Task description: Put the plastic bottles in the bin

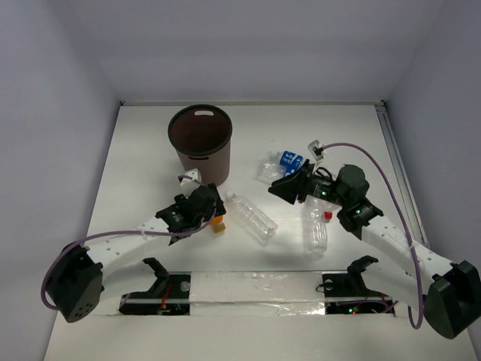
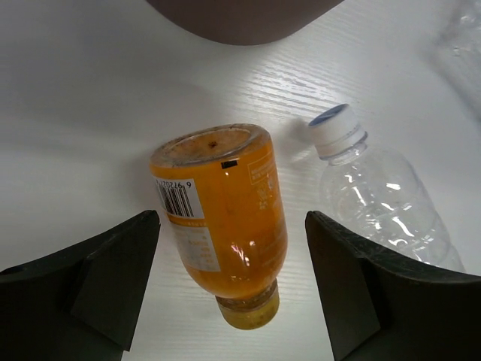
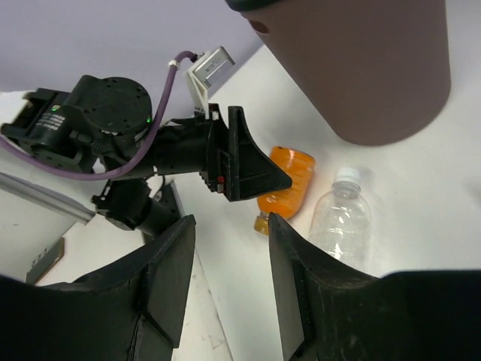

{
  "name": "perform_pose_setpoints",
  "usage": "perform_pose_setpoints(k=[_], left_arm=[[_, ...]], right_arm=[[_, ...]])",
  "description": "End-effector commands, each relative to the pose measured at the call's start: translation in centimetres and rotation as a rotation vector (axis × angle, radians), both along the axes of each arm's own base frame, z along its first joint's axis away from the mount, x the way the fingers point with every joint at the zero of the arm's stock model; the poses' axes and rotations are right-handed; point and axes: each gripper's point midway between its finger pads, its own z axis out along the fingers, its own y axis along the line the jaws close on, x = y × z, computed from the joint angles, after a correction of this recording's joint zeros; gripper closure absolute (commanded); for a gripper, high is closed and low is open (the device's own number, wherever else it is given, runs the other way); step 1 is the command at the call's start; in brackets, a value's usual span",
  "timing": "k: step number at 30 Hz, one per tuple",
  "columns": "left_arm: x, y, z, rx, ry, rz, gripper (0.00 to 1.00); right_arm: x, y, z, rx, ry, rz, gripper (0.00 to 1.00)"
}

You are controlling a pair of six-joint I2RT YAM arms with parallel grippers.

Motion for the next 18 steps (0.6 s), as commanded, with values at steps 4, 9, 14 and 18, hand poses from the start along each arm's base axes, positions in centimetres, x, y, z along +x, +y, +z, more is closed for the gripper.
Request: perform_pose_setpoints(k=[4, 9, 14, 18], left_arm=[[1.8, 0.7, -0.2, 0.073, -0.043, 0.054, 0.26], [2.7, 1.4, 0.0, 0.087, -0.086, 0.101, 0.41], [3.1, 1.2, 1.9, 0.076, -0.122, 0.089, 0.61], [3.1, 0.0, 10.2, -0.095, -0.286, 0.029, 0.65]], right_arm=[[1.3, 0.9, 0.2, -0.039, -0.032, -0.013, 0.51], [2.3, 1.6, -2.5, -0.118, 0.037, -0.026, 0.47], [4.0, 2.2, -5.1, -0.236, 0.098, -0.082, 0.38], [4.5, 3.1, -7.0, -0.309, 0.122, -0.106, 0.31]])
